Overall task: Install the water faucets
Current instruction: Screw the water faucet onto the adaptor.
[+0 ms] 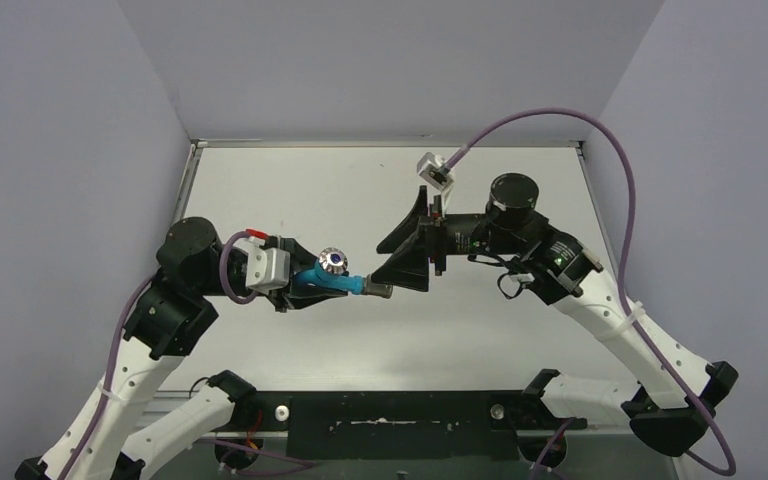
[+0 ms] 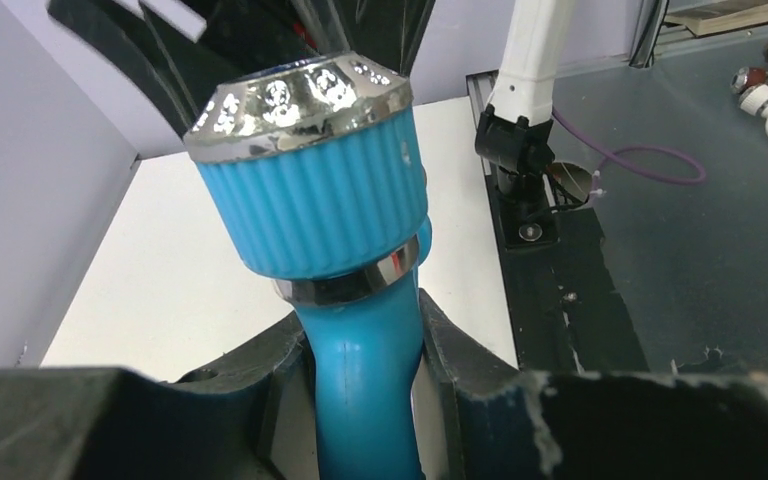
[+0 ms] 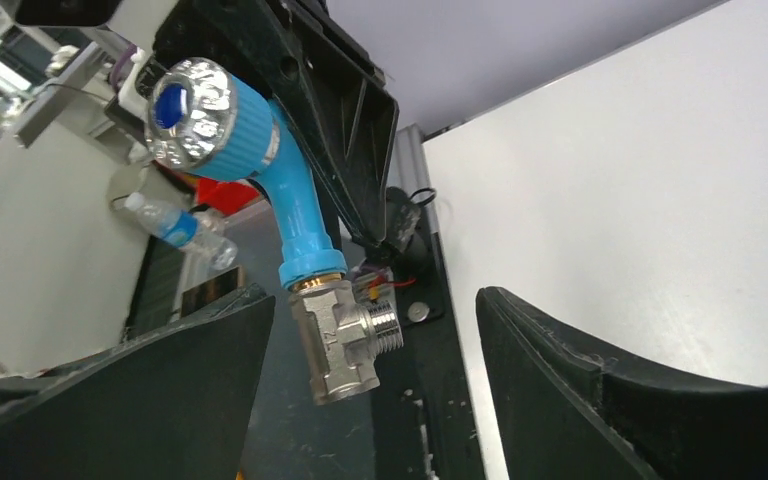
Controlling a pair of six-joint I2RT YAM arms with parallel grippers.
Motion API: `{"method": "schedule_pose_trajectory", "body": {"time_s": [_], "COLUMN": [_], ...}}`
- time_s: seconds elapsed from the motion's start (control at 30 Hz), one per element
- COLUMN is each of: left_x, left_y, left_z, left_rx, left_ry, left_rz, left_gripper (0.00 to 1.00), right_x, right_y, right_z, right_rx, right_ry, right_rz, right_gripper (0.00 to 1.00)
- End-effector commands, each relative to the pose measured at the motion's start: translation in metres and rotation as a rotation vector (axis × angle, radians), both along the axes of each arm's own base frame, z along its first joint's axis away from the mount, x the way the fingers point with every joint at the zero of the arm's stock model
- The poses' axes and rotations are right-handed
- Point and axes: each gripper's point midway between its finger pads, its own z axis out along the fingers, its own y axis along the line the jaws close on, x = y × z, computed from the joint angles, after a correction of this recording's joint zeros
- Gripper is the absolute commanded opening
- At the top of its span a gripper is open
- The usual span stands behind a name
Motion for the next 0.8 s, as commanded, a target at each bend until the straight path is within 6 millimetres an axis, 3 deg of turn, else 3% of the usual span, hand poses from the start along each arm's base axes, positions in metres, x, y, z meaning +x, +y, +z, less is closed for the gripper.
{"method": "schedule_pose_trajectory", "body": {"time_s": [0.0,0.17,0.33,0.53,0.77], "left_x": [-0.003,-0.001,0.009,0.003,0.001], "left_y": [0.001,0.001,-0.002,-0.007,-0.009], "left_z": [0.024,0.044,0.059,0.067,0.069], "left_rx": [-0.099,-0.252,-0.322,-0.307,-0.316], "left_ry": [-0.041,0.122,0.352,0.471,0.496], "left_rz": [0.017,0.074,0.123,0.074,0.046], "left_gripper": [0.00,0.00,0.00,0.00,0.00], "right_x": [0.005,0.018,0.014,-0.001,-0.009], "right_y": [-0.028,-0.057,-0.074,-0.068,-0.041], "right_z": [0.053,0.070,0.087,0.087,0.076], "right_rx": [0.113,0.150,0.155,0.131,0.095], "right_ry": [-0.279,-0.605,-0.934,-1.181,-1.259], "right_rz": [-0.139,-0.299,-0.321,-0.207,-0.184], "right_gripper": [0.77,0.79,0.79,0.78,0.75]}}
